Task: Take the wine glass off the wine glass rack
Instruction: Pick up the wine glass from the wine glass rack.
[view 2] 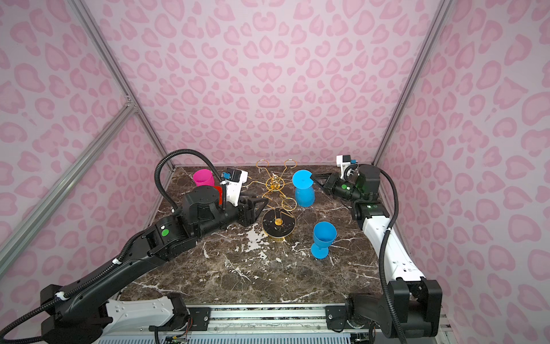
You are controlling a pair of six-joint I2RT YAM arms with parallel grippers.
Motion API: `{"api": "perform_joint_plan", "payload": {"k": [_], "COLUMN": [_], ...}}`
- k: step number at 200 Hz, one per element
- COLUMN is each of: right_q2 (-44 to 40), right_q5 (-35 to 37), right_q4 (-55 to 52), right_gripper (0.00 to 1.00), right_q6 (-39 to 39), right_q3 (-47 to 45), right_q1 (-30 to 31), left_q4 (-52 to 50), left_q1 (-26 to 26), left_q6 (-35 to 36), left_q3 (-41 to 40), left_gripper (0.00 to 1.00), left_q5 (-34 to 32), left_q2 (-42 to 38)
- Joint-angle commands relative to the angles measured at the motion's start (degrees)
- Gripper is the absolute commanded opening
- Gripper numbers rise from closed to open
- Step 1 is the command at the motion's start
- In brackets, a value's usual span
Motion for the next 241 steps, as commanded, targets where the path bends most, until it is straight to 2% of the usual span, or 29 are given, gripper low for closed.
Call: {"api": "perform_joint_plan", "payload": {"k": [1,97,168,241], "right_q2": [0.3,1.3,-1.0,-6.2], "right_q5": [0.3,0.1,-0.2,0.5], "right_q4": [2.2,2.2,1.5,-7.2], "right_gripper": [0.00,0.00,0.00,0.00], "right_q6": [1.0,1.6,2.4,-1.8], "right_q3": [1.0,1.6,1.3,-0.4], "right_q1": [1.2,4.1,5.6,5.1], "left_q4": [1.9,1.8,1.8,1.8], "left_q1": [0.1,0.1,0.1,0.1], "left_q6": [-0.2,-1.2,-1.9,-3.2], "left_q3": [-0.1,-1.0,-1.4,-1.2], "left_gripper": [0.56,0.56,0.56,0.56], "left_q5": [0.2,0.3,0.6,1.3], "left_q2": [-0.4,-1.5,-2.2,-2.2]}}
